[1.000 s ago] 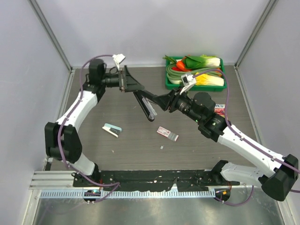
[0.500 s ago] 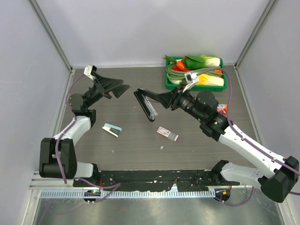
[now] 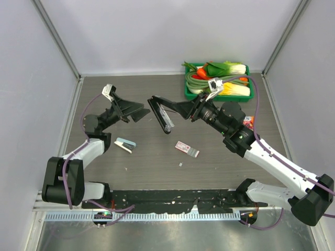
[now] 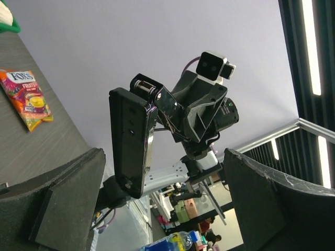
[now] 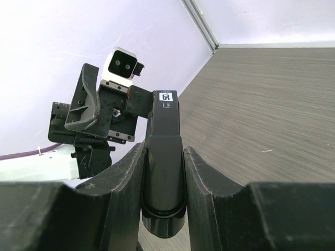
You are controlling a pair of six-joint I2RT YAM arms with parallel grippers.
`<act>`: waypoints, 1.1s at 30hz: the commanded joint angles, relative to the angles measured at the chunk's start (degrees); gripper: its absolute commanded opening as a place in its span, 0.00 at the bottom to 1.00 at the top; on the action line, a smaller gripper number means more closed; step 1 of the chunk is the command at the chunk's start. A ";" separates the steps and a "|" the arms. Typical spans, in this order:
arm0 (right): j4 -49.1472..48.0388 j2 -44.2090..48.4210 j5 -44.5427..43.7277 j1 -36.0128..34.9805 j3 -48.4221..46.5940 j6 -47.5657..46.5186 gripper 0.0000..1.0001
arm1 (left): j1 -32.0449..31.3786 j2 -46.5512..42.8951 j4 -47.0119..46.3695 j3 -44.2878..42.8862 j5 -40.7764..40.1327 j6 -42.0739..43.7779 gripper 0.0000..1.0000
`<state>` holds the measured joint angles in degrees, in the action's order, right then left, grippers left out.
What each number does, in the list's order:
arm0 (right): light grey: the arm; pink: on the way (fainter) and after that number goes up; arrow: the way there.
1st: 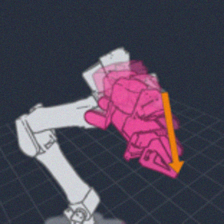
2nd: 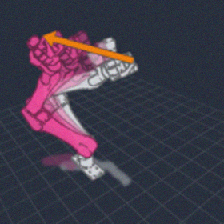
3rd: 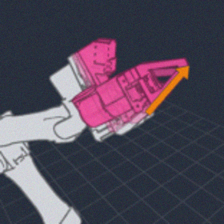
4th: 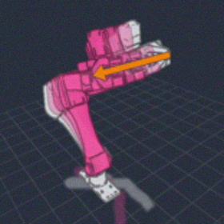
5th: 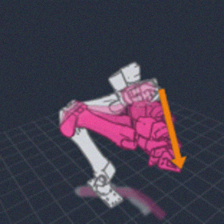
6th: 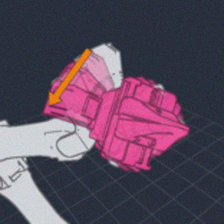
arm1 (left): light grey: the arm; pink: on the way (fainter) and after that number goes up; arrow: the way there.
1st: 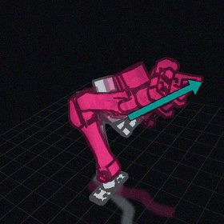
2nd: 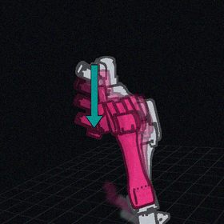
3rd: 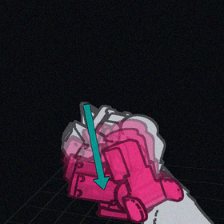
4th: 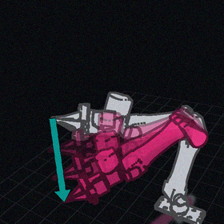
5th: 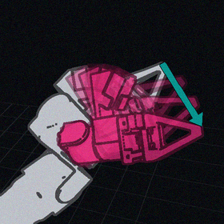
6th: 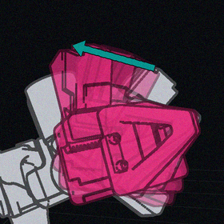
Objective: Unload the staples from the stapler
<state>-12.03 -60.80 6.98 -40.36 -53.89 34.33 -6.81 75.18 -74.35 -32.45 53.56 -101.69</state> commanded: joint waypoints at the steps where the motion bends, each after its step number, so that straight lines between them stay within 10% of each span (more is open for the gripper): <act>1: -8.97 1.64 -0.13 0.28 -3.33 2.06 0.01 | -2.93 0.50 -12.67 -0.25 0.84 3.25 1.00; 27: -33.58 -6.62 -0.74 0.81 5.46 17.70 0.01 | -10.33 4.37 -12.84 -1.92 1.37 5.45 1.00; 33: -36.65 -7.76 -2.41 0.63 5.99 18.14 0.01 | -11.47 3.66 -12.23 -1.83 1.99 6.24 0.83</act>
<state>-36.07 -68.77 6.81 -39.72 -46.83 49.95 -17.43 79.55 -74.37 -32.56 55.46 -96.99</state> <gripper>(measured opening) 0.379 0.880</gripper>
